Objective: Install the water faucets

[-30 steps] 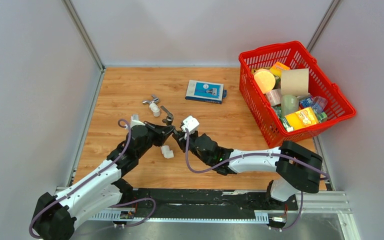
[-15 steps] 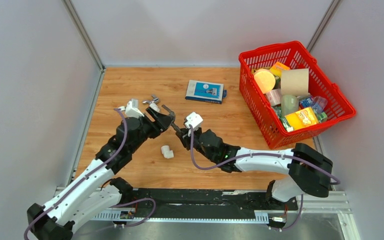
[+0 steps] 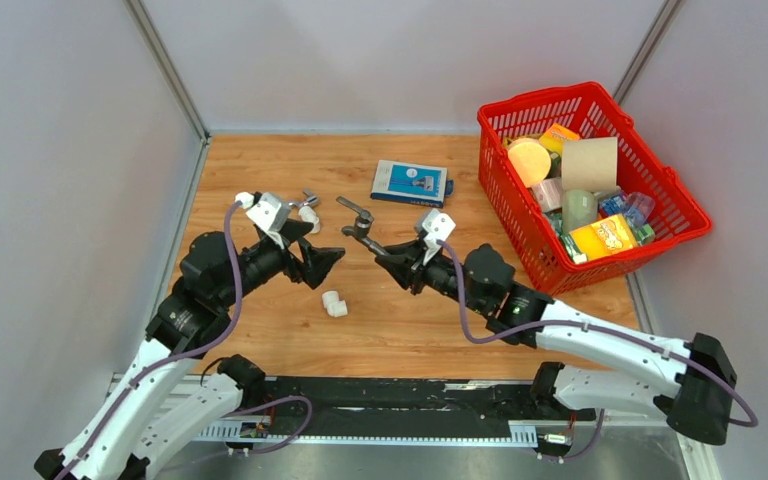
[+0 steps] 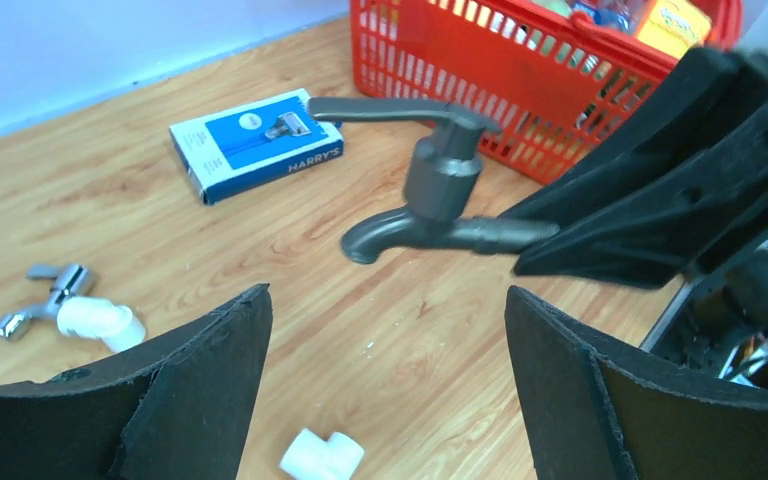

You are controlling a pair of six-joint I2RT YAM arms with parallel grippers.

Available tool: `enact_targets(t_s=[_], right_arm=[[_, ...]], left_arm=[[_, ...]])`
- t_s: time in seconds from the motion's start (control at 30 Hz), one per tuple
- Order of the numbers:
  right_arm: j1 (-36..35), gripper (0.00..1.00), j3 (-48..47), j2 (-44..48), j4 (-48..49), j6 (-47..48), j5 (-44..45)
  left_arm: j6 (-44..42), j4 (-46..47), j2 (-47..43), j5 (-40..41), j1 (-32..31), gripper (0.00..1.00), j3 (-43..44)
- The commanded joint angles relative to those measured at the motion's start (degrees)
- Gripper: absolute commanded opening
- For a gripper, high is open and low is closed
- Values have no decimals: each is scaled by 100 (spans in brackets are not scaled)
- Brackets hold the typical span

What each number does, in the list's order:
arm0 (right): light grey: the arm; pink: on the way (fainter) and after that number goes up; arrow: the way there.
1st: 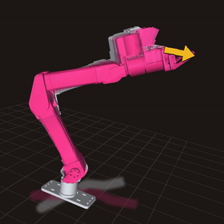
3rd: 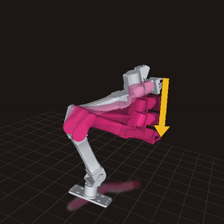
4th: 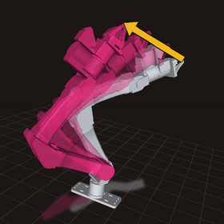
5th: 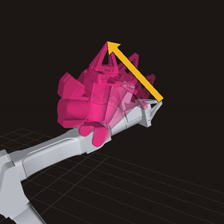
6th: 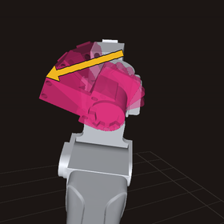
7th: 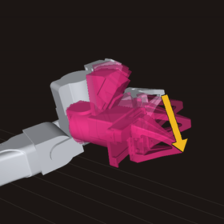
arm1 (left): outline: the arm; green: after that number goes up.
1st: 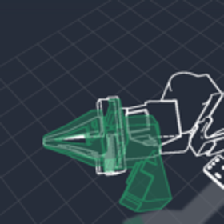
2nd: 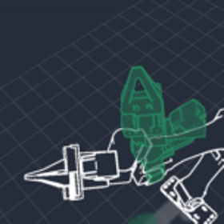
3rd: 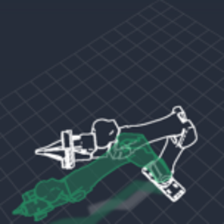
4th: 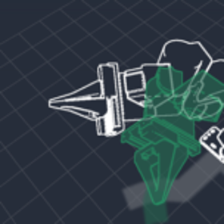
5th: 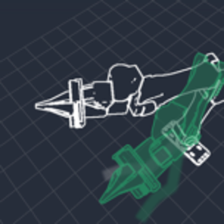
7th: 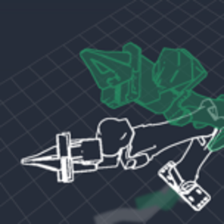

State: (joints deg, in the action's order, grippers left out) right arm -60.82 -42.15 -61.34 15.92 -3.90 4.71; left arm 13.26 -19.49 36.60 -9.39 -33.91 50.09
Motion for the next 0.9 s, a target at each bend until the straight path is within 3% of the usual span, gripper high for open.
enact_targets(t_s=[0.0,0.13,0.3,0.43,0.57,0.87], right_arm=[[140,0,40,710,-238,302,-1120],[193,0,32,1044,-502,557,-1744],[193,0,40,1291,-529,706,-2184],[202,0,-21,1300,-546,847,-2299],[202,0,-83,1283,-546,952,-2264],[202,0,-171,1265,-371,979,-2220]], left_arm=[[-922,347,206,-2473,839,92,168],[-851,796,619,-4452,1325,91,264],[-1316,525,1191,-5536,1334,89,590],[-1143,857,1420,-6380,1334,87,669],[-755,1236,1569,-6830,1334,83,617],[-132,1912,1640,-6866,1326,80,257]])
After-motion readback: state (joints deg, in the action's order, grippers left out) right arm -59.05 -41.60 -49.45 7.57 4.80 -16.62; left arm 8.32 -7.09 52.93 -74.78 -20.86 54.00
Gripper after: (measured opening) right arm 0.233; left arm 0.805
